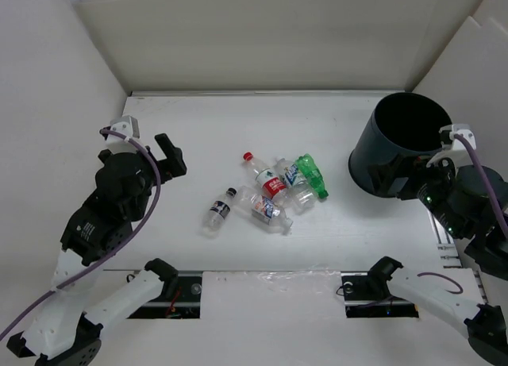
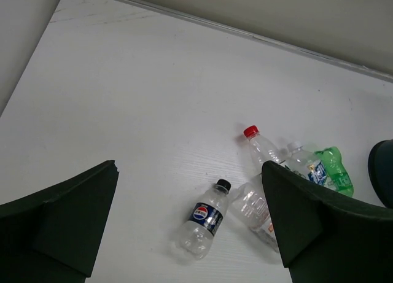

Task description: Put the plastic bottles in the bin

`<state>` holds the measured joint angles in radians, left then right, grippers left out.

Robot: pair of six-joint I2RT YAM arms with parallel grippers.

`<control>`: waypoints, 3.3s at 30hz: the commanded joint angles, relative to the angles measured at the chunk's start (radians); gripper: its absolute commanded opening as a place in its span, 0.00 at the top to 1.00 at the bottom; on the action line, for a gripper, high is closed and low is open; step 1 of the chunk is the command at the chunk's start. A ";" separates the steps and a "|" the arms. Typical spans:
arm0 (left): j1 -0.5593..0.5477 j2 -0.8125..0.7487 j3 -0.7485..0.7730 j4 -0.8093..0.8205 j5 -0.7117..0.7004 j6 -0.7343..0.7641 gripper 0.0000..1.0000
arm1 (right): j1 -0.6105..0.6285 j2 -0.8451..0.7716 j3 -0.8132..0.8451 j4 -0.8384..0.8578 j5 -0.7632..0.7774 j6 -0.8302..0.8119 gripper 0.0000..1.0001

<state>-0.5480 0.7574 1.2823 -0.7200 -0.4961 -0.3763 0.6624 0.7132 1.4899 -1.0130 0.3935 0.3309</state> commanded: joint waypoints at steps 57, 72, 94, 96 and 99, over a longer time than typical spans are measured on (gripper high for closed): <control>-0.001 0.933 -0.235 0.028 0.156 -0.144 0.29 | -0.001 -0.049 -0.209 0.255 -0.314 -0.095 0.00; 0.008 0.795 0.125 -0.067 0.091 -0.164 1.00 | -0.001 0.058 -0.307 0.602 -0.612 -0.049 0.00; -0.198 0.603 0.425 0.497 0.863 -0.168 1.00 | 0.009 0.370 -0.393 1.249 -0.758 0.077 0.00; -0.198 0.594 0.413 0.508 0.876 -0.177 1.00 | 0.009 0.380 -0.384 1.260 -0.759 0.086 0.00; -0.198 0.585 0.393 0.550 0.915 -0.202 1.00 | 0.009 0.411 -0.375 1.260 -0.731 0.086 0.03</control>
<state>-0.7395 1.3911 1.6833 -0.2630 0.3302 -0.5335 0.6693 1.1027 1.0641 0.1490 -0.3702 0.4080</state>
